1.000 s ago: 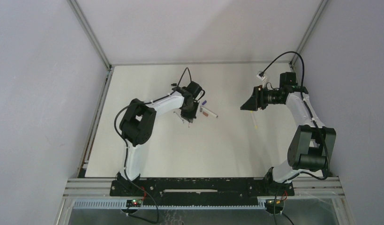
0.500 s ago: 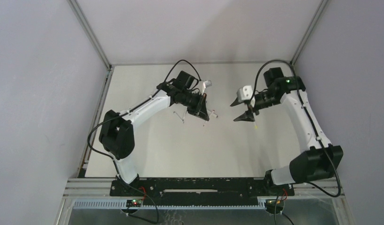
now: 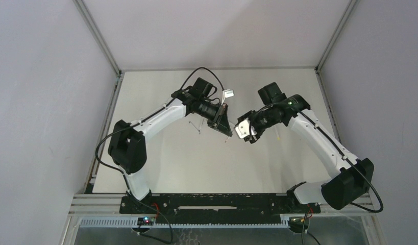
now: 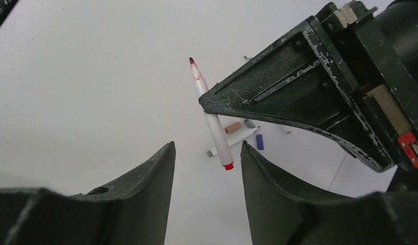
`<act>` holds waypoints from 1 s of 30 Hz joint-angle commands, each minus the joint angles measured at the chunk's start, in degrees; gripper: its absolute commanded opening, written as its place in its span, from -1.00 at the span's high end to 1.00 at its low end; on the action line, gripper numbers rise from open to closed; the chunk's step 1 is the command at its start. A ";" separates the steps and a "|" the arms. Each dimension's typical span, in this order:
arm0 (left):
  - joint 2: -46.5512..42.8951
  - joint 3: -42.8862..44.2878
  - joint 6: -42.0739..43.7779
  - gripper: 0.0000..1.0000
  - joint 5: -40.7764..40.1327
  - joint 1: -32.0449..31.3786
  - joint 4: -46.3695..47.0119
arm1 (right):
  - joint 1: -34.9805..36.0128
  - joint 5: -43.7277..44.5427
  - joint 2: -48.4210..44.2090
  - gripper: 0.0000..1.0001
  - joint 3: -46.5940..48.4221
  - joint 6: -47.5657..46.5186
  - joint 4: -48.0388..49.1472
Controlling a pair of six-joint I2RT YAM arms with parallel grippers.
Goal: Insert the pens into the pen caps
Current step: Pick up the pen from the center of the board.
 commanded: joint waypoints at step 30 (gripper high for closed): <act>-9.63 -4.62 -9.93 0.44 -4.60 3.55 14.43 | 7.26 2.82 2.37 1.00 -1.72 10.90 2.16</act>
